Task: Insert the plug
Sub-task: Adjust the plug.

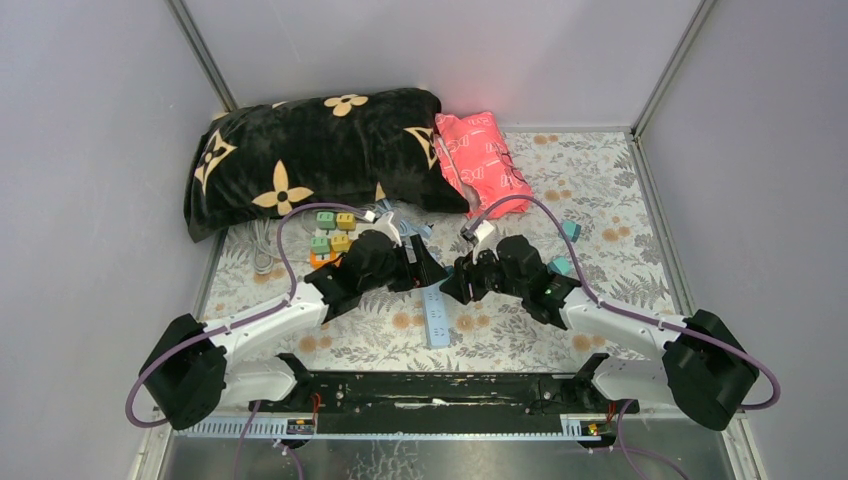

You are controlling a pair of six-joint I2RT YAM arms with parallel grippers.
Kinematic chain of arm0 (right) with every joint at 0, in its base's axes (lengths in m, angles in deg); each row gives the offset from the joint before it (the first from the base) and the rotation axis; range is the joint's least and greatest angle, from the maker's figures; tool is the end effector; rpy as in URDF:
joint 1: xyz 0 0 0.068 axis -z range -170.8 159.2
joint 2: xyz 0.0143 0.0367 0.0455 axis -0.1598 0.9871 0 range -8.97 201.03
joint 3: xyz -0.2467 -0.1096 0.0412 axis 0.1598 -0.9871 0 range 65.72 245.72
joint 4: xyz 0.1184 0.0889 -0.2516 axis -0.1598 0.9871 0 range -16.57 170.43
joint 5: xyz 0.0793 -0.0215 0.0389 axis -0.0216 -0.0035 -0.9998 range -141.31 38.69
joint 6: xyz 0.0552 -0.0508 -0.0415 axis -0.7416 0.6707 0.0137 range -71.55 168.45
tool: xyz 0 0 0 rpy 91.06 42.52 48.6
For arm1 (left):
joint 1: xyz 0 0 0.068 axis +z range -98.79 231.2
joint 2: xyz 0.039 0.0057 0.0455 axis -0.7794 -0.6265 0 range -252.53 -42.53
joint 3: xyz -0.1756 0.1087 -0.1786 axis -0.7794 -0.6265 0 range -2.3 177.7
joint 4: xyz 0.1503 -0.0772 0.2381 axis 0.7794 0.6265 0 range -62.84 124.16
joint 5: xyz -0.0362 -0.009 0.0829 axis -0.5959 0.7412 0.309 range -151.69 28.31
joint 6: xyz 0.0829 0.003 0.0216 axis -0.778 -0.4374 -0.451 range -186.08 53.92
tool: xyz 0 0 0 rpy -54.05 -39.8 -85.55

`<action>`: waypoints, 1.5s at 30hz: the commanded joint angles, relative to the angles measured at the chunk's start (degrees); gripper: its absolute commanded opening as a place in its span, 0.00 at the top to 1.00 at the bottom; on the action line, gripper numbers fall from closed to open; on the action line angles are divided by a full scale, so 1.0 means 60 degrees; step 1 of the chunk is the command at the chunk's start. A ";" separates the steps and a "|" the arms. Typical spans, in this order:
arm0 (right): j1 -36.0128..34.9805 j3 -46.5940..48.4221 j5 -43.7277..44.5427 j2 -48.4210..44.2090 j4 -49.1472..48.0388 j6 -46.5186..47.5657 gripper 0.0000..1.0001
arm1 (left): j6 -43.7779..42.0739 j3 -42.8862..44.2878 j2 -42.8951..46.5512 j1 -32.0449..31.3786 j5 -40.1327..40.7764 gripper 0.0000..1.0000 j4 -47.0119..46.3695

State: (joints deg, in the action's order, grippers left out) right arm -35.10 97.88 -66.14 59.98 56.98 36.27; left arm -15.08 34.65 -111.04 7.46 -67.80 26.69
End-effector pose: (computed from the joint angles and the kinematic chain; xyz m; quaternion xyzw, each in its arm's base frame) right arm 0.2161 0.2381 0.1911 -0.2960 0.7618 0.3613 0.4488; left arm 0.2247 -0.2261 0.1884 -0.0288 0.8694 -0.3928 0.2985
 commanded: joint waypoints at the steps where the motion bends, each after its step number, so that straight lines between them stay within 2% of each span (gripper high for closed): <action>1: -0.0201 0.0274 -0.0536 -0.0051 -0.0745 0.0636 0.62 | 0.0127 0.0273 -0.0029 -0.0047 -0.0552 0.17 -0.0944; 7: -0.0293 0.0401 -0.0766 0.0050 -0.0866 0.0665 0.61 | 0.0196 0.0136 -0.0167 -0.0054 -0.0649 0.27 -0.1144; 13: -0.0294 0.0535 -0.0690 0.0096 -0.0851 0.0713 0.61 | 0.0188 0.0111 -0.0188 -0.0048 -0.0968 0.51 -0.1308; 18: -0.0293 0.0555 -0.0519 -0.0055 -0.0977 0.0738 0.60 | 0.0171 0.0007 -0.0025 -0.0052 -0.1070 0.65 -0.1371; 24: -0.0301 0.0815 -0.0508 -0.0056 -0.0996 0.0558 0.49 | 0.0273 -0.0177 0.0228 -0.0045 -0.1179 0.81 -0.1647; 26: -0.0289 0.0888 -0.0534 -0.0023 -0.1028 0.0321 0.43 | 0.0260 -0.0202 0.0396 -0.0010 -0.1059 0.83 -0.1591; 30: -0.0290 0.0817 -0.0177 -0.0217 -0.1404 -0.0354 0.18 | 0.0344 -0.0464 0.1033 0.0106 -0.0502 0.85 -0.1558; 32: -0.0286 0.0766 0.0011 -0.0341 -0.1577 -0.0756 0.13 | 0.0529 -0.0718 0.1446 0.0195 -0.0154 0.86 -0.1671; 36: -0.0249 0.0610 0.0283 -0.0594 -0.2119 -0.1839 0.09 | 0.1110 -0.1376 0.2378 0.0256 0.0581 0.85 -0.2204; 45: 0.0117 -0.0211 0.0202 -0.0682 -0.4640 -0.5012 0.07 | 0.2334 -0.2667 0.3616 0.0274 0.1678 0.85 -0.4085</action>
State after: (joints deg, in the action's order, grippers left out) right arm -35.38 98.16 -65.68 56.00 40.68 16.99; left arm -4.91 20.50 -91.77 8.88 -62.31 12.27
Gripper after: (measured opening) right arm 0.928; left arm 0.382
